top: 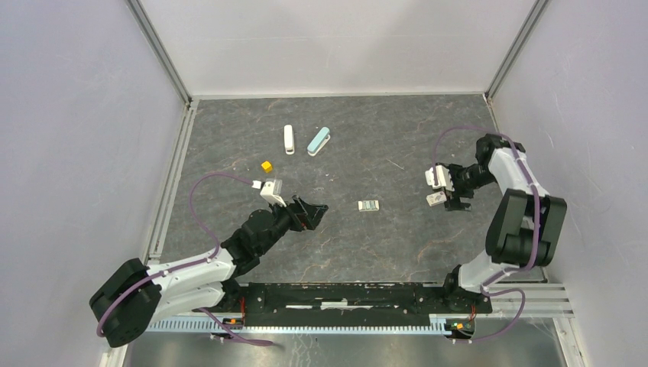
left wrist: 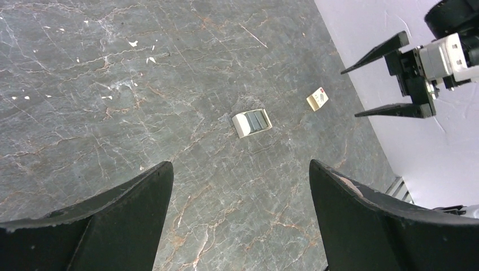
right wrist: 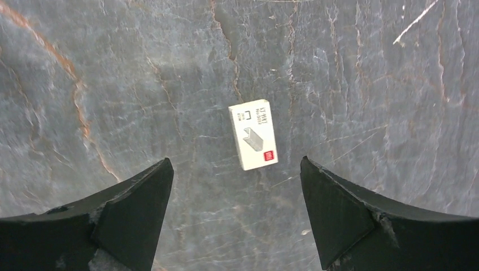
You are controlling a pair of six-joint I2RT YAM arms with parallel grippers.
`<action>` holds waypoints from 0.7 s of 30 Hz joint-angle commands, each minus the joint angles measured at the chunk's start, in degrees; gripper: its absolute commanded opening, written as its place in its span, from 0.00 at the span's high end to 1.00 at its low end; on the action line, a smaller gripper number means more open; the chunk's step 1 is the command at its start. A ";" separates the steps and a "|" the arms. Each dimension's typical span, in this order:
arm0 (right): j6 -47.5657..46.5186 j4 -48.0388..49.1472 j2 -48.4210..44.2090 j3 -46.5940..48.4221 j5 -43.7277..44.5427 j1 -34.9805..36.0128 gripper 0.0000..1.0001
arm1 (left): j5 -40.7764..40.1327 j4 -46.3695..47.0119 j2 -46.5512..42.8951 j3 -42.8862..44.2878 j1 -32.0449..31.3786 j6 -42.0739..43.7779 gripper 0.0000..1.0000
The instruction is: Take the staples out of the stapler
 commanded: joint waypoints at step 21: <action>-3.80 2.87 15.43 5.49 5.50 1.89 0.22 | -0.92 3.34 1.81 1.98 0.21 -0.05 0.04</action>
